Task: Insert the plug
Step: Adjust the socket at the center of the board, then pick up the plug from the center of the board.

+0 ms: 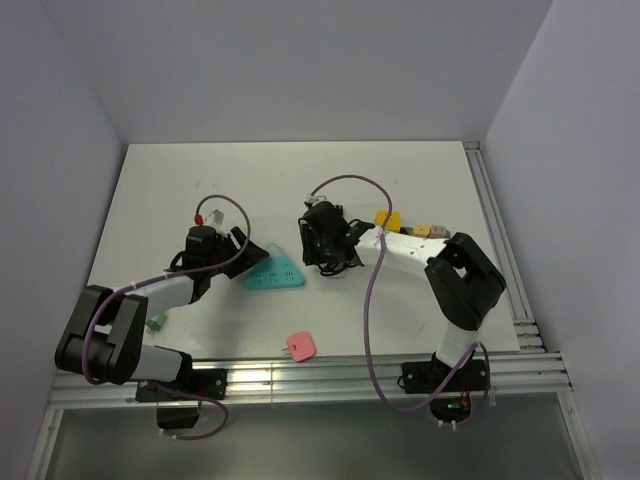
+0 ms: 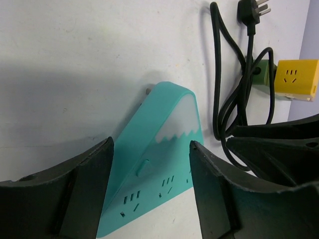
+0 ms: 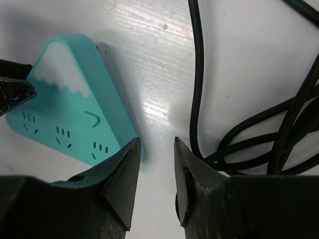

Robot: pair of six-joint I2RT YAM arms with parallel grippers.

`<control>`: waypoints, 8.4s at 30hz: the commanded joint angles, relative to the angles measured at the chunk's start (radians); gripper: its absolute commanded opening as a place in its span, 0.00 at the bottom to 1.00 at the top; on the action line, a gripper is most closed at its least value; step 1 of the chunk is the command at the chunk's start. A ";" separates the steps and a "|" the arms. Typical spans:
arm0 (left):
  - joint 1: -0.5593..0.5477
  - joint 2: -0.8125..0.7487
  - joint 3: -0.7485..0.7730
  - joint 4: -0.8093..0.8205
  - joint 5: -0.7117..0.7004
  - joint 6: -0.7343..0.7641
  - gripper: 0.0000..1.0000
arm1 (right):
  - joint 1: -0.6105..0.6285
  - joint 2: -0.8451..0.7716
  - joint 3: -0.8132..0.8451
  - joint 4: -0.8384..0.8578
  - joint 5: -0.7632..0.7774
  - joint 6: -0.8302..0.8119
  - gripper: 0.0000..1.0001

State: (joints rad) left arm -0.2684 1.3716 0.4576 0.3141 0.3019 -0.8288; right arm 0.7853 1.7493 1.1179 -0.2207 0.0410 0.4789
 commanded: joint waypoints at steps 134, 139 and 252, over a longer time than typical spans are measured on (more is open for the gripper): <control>-0.126 -0.243 -0.013 -0.041 -0.010 0.043 0.77 | 0.585 -0.001 -0.124 -0.244 0.258 0.366 0.85; -0.127 -0.240 -0.013 -0.043 -0.012 0.045 0.77 | 0.585 -0.020 -0.147 -0.213 0.238 0.354 0.77; -0.324 -0.049 -0.126 0.890 0.528 -0.185 0.00 | -0.273 -0.582 -0.417 0.440 -0.878 0.116 0.52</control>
State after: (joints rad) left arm -0.5880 1.3556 0.3294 1.1645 0.8379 -1.0336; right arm 0.5182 1.1793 0.7284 0.1074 -0.7551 0.5701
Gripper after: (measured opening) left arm 0.237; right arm 0.457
